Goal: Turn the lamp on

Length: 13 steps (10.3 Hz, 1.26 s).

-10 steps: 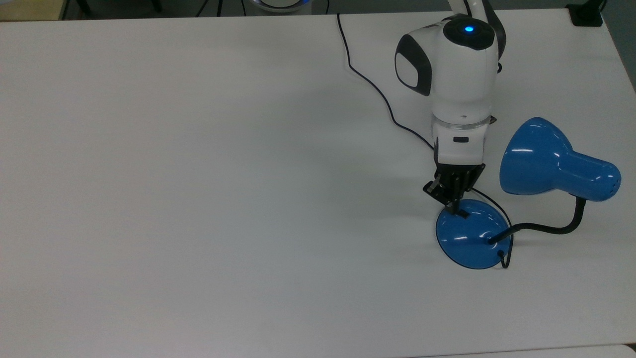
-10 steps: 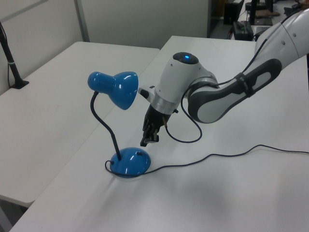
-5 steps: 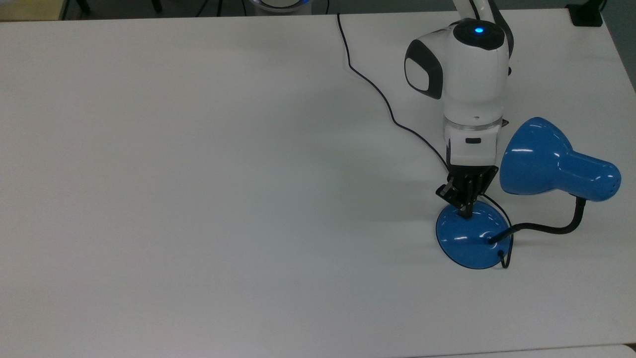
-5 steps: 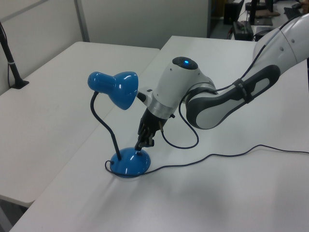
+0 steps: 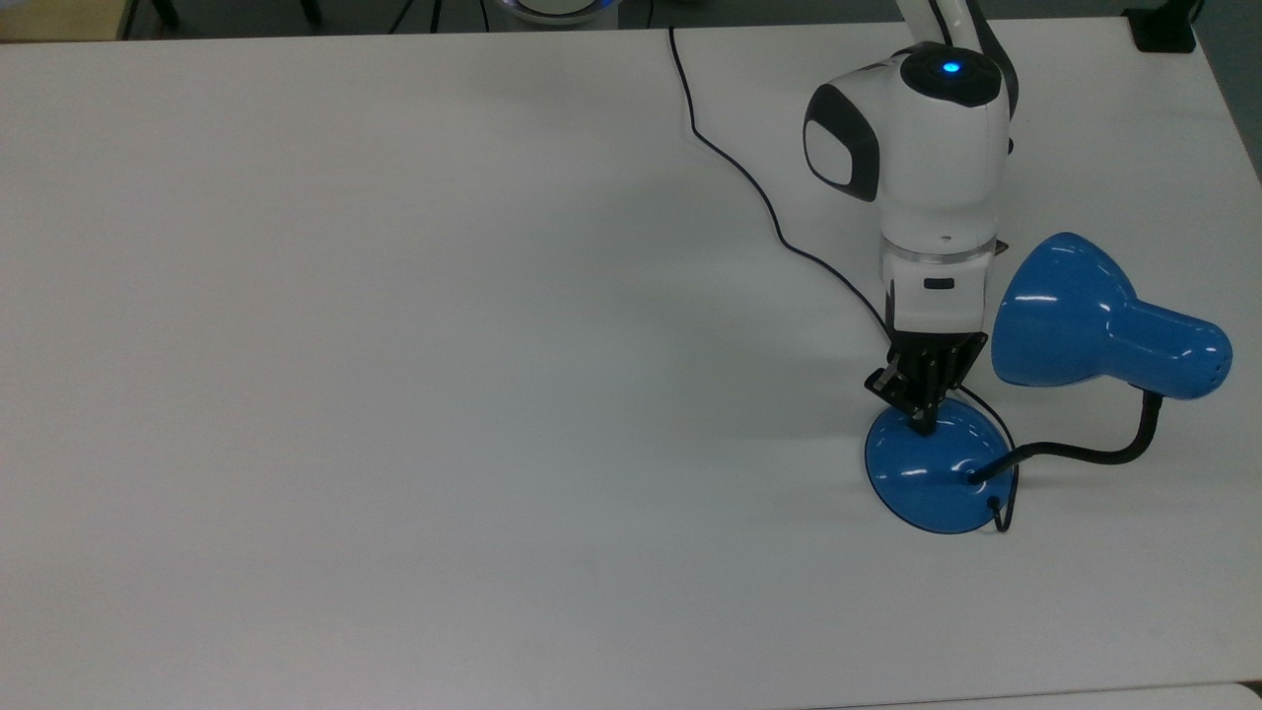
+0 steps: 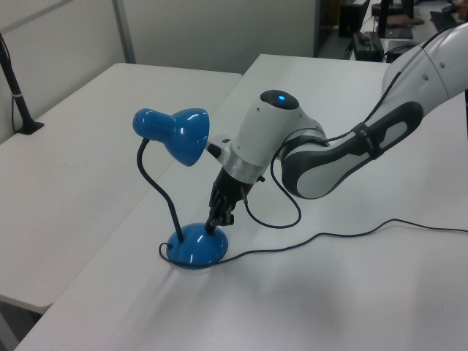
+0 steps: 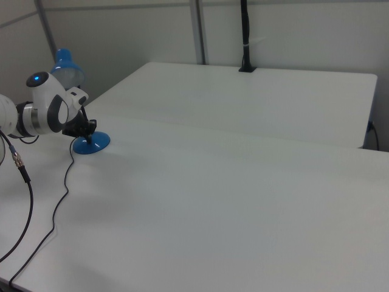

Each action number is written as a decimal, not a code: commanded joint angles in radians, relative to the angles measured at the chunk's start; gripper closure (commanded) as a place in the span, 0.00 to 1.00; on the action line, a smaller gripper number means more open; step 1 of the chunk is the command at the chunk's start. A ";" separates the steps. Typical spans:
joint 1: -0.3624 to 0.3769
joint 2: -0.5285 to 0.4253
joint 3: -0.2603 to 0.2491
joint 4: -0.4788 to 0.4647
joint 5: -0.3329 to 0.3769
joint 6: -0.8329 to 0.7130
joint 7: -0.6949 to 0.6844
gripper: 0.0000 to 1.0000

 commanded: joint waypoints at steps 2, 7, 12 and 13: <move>0.027 0.075 -0.015 0.064 0.006 0.016 -0.021 1.00; 0.016 -0.085 0.002 -0.076 0.015 0.011 0.023 1.00; -0.281 -0.538 0.114 -0.268 0.012 -0.582 0.225 1.00; -0.332 -0.590 0.114 -0.268 0.002 -0.700 0.218 0.98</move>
